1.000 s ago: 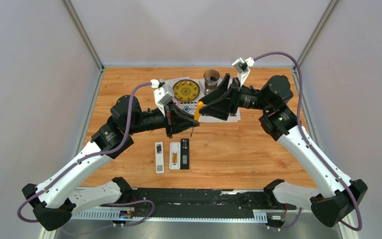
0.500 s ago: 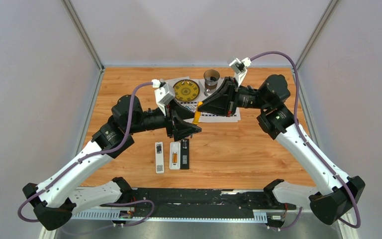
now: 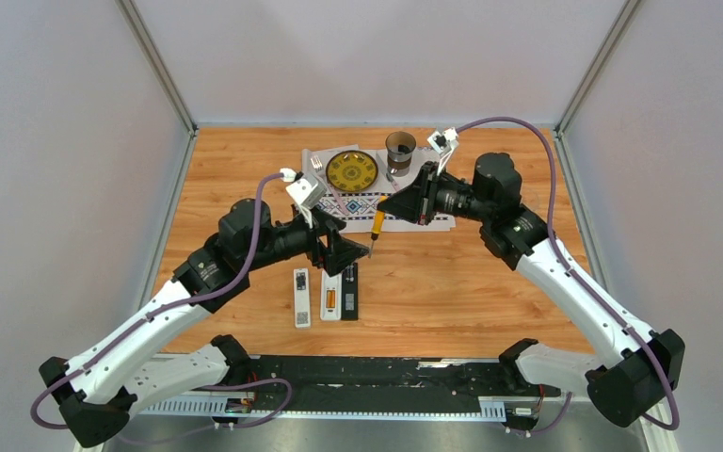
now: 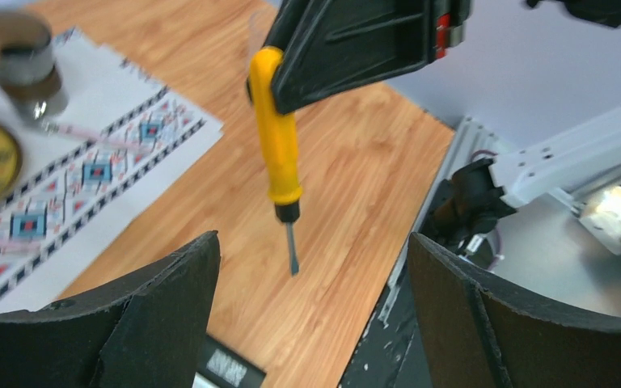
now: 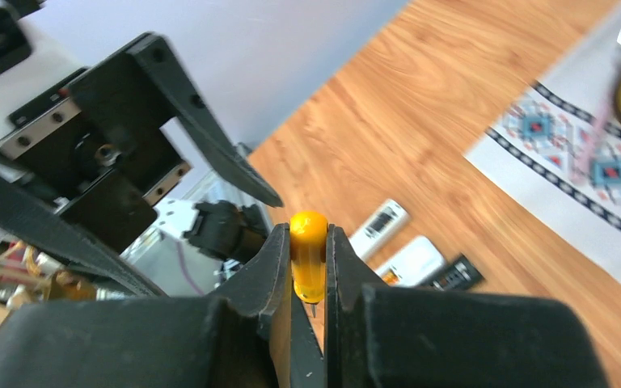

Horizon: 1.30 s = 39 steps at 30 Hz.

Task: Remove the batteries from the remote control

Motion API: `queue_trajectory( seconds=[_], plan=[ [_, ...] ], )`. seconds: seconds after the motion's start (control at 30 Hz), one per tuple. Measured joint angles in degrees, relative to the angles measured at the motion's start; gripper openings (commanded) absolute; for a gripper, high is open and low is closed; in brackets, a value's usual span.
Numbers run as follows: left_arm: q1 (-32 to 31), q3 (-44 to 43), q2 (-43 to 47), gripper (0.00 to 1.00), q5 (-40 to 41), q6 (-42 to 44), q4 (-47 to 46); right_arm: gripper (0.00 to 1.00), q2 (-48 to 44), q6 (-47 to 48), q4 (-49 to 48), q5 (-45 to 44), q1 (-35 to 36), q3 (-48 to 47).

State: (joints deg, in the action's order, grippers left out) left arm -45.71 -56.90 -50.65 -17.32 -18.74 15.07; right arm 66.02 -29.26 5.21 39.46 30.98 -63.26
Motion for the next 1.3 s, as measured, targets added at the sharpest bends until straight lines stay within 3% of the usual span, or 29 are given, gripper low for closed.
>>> queue_trajectory(
  seconds=[0.23,0.5,0.87,0.97,1.13,1.23,1.27,1.3],
  plan=[
    [0.0,5.9,-2.4,0.92,15.5,-5.0,10.7,0.00,-0.5,0.3,4.2,-10.0,-2.8,7.6],
    [0.0,7.0,-10.8,0.94,31.7,-12.0,23.4,0.00,-1.4,-0.7,5.4,-14.9,-5.6,12.5],
    [2.2,11.5,-25.5,0.90,33.7,-17.6,26.2,0.00,-1.4,-0.9,5.3,-15.6,-5.7,14.9],
    [2.3,13.5,-26.5,0.83,33.1,-18.9,25.1,0.00,-1.4,-0.9,5.3,-15.6,-5.7,15.1],
    [2.8,18.5,-26.5,0.61,30.8,-20.7,20.7,0.00,-1.4,-0.9,5.3,-15.6,-5.7,15.4],
    [3.5,19.8,-25.7,0.37,29.9,-21.4,18.4,0.00,-1.4,-0.9,5.3,-15.5,-5.7,15.4],
    [3.6,20.1,-25.4,0.20,30.1,-21.4,18.1,0.00,-1.3,-0.9,5.3,-15.5,-5.8,15.4],
    [3.9,20.3,-24.8,0.14,29.7,-21.5,17.9,0.00,-1.3,-0.9,5.3,-15.5,-5.8,15.4]
  ],
)
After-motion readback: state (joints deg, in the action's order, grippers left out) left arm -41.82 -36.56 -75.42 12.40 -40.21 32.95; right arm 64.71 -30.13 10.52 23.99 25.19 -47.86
